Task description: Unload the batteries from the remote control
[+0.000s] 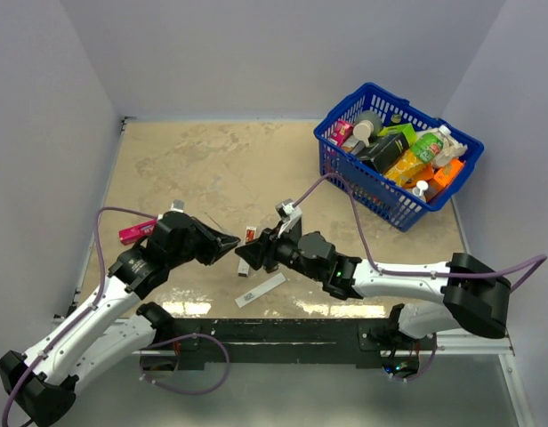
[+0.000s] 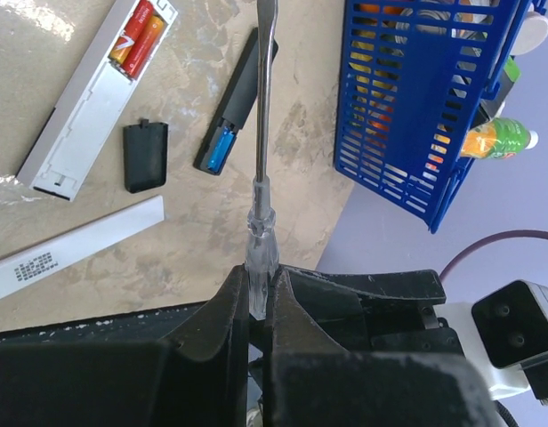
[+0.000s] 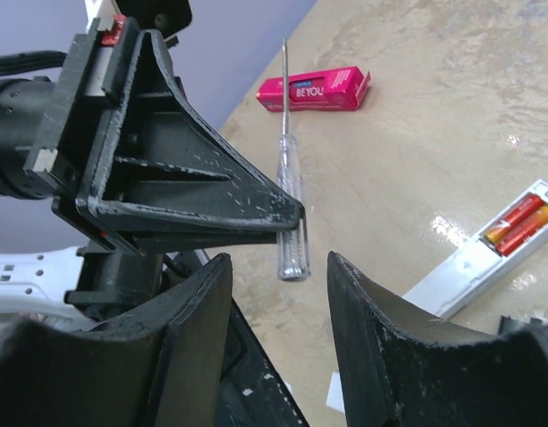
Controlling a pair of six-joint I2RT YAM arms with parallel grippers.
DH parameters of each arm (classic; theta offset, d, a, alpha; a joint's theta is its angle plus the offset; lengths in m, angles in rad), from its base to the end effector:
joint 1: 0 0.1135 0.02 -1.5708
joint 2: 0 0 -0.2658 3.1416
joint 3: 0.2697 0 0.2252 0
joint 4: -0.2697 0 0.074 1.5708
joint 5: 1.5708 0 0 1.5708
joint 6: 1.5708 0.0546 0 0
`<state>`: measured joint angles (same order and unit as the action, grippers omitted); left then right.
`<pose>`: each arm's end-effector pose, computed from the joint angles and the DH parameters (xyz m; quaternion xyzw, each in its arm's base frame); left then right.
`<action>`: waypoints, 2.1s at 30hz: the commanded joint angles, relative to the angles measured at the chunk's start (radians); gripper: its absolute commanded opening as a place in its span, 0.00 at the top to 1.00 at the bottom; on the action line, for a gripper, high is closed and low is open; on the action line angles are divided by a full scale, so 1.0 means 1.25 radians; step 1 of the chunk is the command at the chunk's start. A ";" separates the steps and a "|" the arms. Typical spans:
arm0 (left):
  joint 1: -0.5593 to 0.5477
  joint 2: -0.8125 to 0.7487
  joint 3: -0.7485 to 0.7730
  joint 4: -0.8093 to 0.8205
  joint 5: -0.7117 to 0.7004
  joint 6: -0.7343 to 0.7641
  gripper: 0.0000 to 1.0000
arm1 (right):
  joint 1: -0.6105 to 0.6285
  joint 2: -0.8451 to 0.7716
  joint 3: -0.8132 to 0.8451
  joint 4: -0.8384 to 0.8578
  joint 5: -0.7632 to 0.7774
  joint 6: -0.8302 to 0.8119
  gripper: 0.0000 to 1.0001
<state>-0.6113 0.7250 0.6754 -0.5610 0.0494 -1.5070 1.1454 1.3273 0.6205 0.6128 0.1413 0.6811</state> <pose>0.1181 -0.0861 0.2652 -0.3737 0.8042 -0.4133 0.2070 0.1256 0.2586 0.2641 -0.1235 0.7288 0.4995 0.4517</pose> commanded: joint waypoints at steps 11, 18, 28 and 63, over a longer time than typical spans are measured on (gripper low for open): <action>-0.005 -0.038 0.001 0.054 0.026 -0.006 1.00 | 0.020 0.023 0.056 0.050 0.053 -0.010 0.85; -0.005 -0.041 0.002 0.062 0.022 0.021 0.81 | 0.024 -0.016 0.025 0.039 0.078 -0.036 1.00; -0.004 0.016 0.084 0.014 -0.025 0.199 0.26 | 0.022 -0.217 -0.014 -0.191 0.007 -0.194 1.00; -0.004 0.091 -0.025 0.217 0.175 0.170 0.92 | 0.024 -0.317 0.003 -0.391 0.027 -0.178 1.00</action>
<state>-0.6155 0.8314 0.6540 -0.3275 0.2539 -1.2907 1.1713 0.9379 0.5999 0.0814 0.1406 0.4274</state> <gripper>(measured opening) 0.163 0.114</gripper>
